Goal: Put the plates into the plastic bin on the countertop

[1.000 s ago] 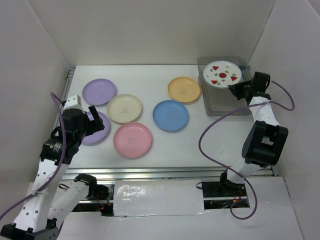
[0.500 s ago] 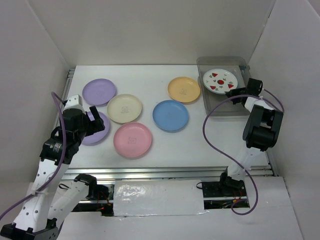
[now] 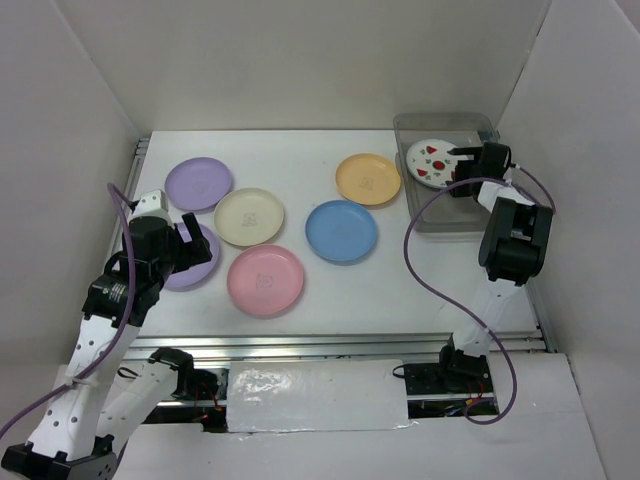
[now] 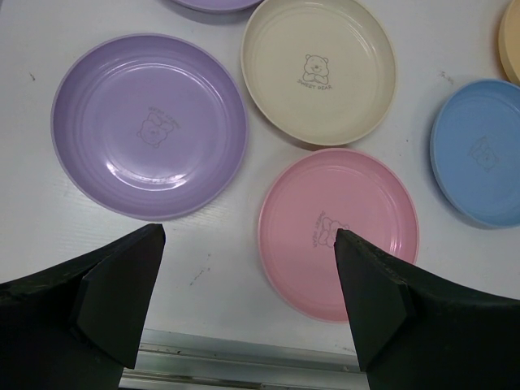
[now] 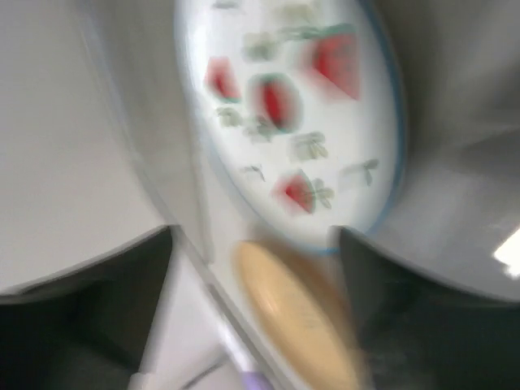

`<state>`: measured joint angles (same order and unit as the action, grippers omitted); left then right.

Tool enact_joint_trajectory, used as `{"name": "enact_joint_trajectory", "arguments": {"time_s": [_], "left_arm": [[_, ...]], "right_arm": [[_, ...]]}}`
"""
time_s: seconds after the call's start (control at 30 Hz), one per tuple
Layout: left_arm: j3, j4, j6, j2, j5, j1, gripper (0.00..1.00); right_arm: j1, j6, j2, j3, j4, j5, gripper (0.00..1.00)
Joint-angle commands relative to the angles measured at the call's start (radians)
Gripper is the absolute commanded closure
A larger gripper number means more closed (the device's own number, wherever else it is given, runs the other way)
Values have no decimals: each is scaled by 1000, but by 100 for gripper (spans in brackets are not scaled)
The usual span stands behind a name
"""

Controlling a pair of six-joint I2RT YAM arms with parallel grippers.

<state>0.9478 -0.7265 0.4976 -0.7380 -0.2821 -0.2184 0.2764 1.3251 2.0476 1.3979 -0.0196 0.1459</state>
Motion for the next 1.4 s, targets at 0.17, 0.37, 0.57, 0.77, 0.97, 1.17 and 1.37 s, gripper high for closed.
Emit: {"name": "enact_joint_trajectory", "arguments": {"time_s": [0.17,0.37,0.57,0.77,0.97,1.17,1.37], "left_arm": [[3,45,-24,-1,8,-3,1],[8,35,-10,-6,-26,-4,1],[19,16,9,-27,-77,-4,1],[19,15,2,-40,-75,-1,1],[9,25,-2,-21,-51,-1,1],[9,26,-5,-26,-45,-1,1],[8,27,-4,-17,-42,-2,1]], "right_arm": [[-48,-27,-184,62,-99,-29,0],[-216,-371,-375,209,269,-111,0],[-520,-561,-541,22,422,-304,0],[-727,-393,-722,-368,328,-482,0],[-775,-345,-664,-470,342,-528,0],[-734,-369,-477,-432,319,-438,4],[-706,-372,-353,-398,294,-355,24]]}}
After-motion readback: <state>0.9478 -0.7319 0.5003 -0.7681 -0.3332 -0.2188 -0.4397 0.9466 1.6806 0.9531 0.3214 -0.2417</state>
